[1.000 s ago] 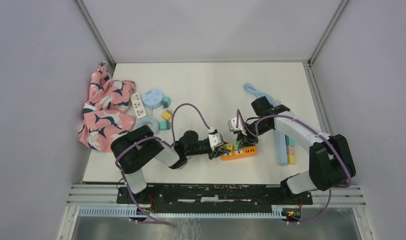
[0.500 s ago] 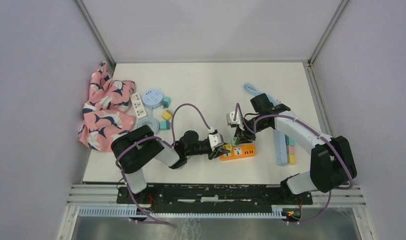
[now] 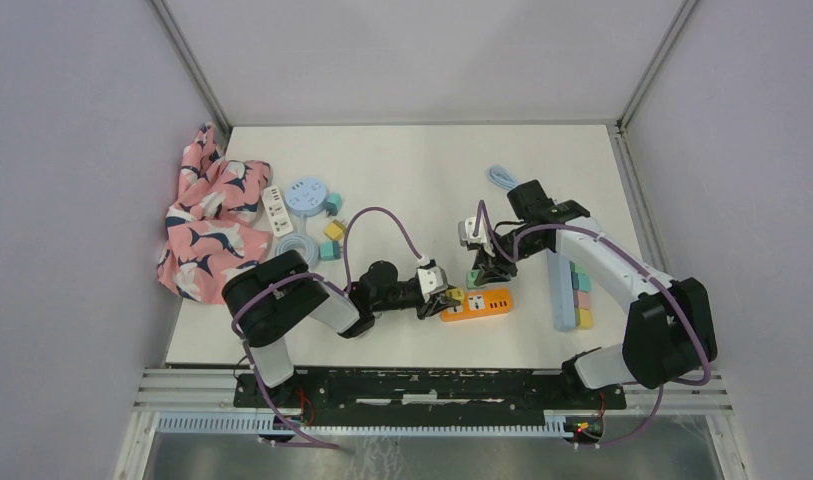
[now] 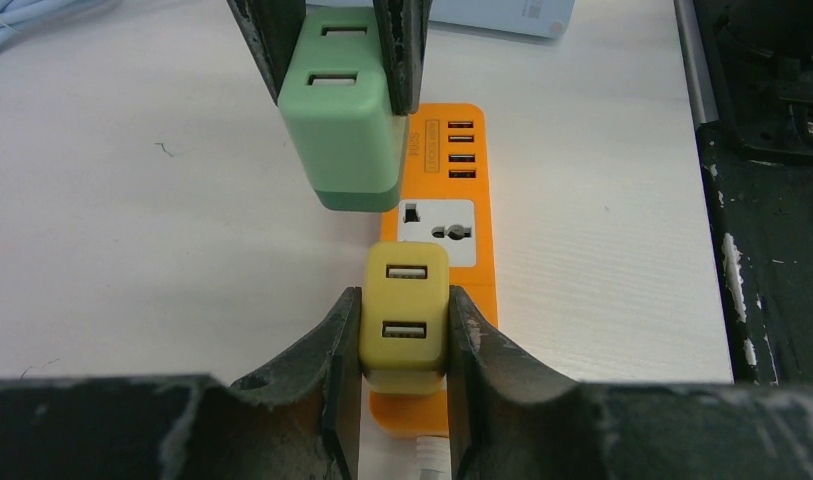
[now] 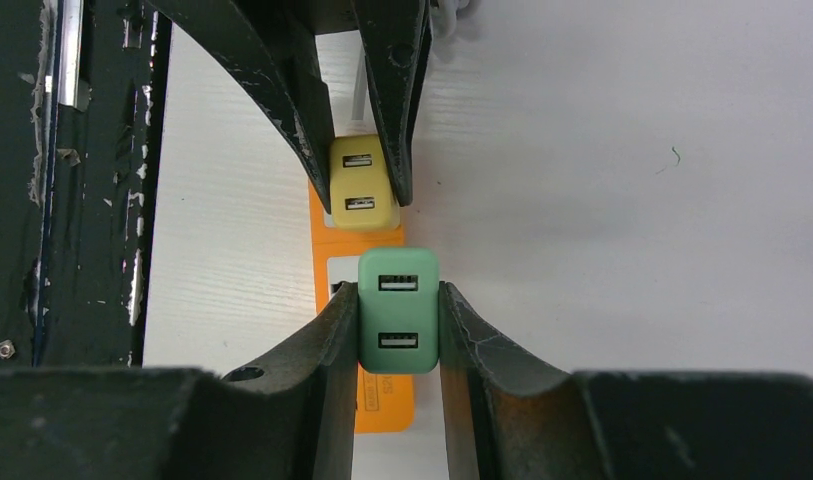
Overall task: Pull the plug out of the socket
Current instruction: Remove the plug from the socket.
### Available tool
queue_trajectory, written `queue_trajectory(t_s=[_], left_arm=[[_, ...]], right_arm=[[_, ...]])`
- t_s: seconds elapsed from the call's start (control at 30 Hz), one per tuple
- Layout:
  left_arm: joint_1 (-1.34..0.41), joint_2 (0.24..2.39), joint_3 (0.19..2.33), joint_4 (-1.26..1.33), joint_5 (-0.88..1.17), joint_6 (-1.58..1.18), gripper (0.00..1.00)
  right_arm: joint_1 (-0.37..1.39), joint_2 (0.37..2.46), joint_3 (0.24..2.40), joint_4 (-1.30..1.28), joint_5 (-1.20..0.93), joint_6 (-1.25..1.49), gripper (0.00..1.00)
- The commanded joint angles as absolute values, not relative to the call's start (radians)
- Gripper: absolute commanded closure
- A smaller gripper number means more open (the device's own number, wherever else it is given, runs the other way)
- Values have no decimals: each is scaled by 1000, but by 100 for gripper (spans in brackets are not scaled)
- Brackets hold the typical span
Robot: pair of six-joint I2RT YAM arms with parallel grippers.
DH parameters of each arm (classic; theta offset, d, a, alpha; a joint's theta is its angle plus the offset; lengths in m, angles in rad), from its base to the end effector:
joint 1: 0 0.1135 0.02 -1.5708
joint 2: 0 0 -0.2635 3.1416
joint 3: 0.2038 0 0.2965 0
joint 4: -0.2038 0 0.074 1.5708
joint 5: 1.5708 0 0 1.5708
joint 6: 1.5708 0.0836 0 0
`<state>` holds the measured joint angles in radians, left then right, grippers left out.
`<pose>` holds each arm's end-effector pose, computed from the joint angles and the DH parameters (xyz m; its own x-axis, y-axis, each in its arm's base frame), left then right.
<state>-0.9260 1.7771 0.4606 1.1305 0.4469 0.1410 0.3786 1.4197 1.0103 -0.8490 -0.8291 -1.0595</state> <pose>0.1826 -0.3030 0.0779 0.0271 0.1748 -0.9842 0.9819 0.1798 0.0590 0.2659 0.1721 0.1893 -0.0313 -0.6465 -0.7623 -0.9963 -0.0406 0.0753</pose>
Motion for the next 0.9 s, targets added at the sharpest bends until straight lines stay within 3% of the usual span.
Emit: queue_trajectory(t_s=[0.0, 0.1, 0.27, 0.47, 0.73, 0.87], left_arm=[[-926, 1796, 458, 1105, 427, 170, 95], [-925, 1797, 459, 1107, 424, 167, 91], [-925, 1795, 451, 1121, 416, 161, 73], [-925, 1791, 444, 1134, 413, 155, 65], [-923, 1722, 424, 1145, 328, 83, 34], [-921, 1640, 424, 1084, 307, 18, 28]], right_arm=[[372, 1394, 1080, -891, -854, -1047, 100], [369, 1394, 1091, -903, -859, -1037, 100], [366, 1395, 1103, -920, -862, -1033, 100], [356, 1396, 1131, -962, -859, -1036, 100], [346, 1390, 1142, -984, -903, -1021, 100], [343, 1391, 1153, -992, -922, -1001, 100]])
